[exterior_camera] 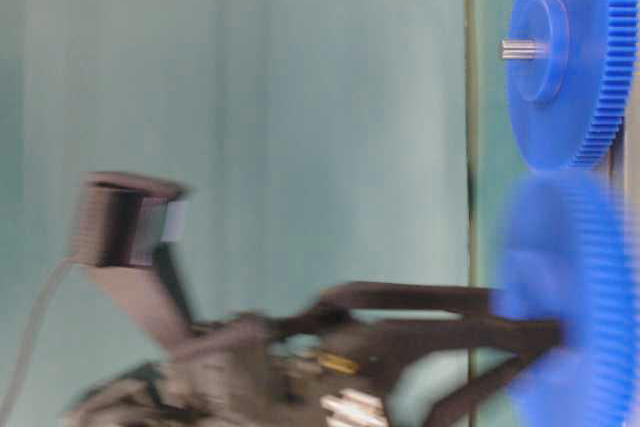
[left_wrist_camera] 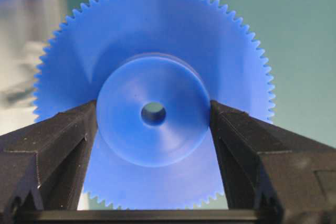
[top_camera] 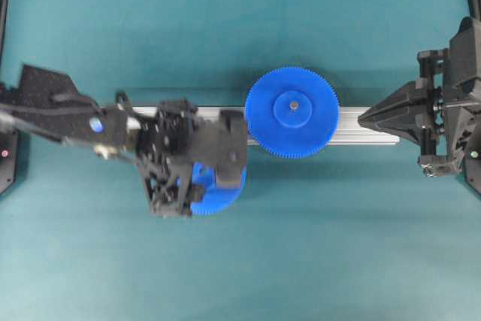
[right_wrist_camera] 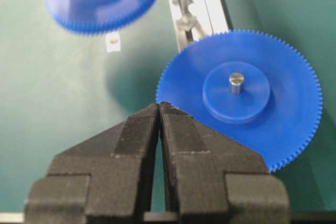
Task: Insert the small gear onto the shaft.
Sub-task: 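Carry the gear over the empty left shaft beside the large gear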
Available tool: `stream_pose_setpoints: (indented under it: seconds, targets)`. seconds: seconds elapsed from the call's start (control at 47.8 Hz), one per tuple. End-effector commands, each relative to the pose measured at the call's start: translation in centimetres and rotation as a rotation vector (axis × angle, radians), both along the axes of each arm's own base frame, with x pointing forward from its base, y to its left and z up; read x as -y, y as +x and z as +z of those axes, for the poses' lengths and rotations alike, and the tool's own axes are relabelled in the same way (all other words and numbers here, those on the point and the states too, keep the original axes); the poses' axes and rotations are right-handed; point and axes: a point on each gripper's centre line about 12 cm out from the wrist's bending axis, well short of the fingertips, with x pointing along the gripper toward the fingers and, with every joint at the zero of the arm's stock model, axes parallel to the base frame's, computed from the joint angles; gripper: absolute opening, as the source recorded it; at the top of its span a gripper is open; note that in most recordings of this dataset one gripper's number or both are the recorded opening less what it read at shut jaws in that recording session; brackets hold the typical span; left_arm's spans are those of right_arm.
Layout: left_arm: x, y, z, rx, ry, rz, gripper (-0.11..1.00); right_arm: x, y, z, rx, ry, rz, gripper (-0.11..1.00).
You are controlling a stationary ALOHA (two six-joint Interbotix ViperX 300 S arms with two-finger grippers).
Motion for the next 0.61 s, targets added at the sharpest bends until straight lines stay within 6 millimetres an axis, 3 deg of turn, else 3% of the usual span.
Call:
stream_pose_setpoints:
  seconds: [0.0,0.23,0.586]
  targets:
    - [-1.3,0.2,3.9,0.102,0.009,0.014,0.72,0.0,0.2,0.4,0.017,0.007,-0.006,0.12]
    - [-3.8,0.2,4.4,0.113,0.081,-0.016,0.72,0.0,0.0,0.2,0.009,0.008,-0.004,0.12]
    - [-5.1,0.9,1.3,0.035,0.096,-0.009,0.72,0.0,-0.6,0.1,0.022,0.009,-0.005,0.12]
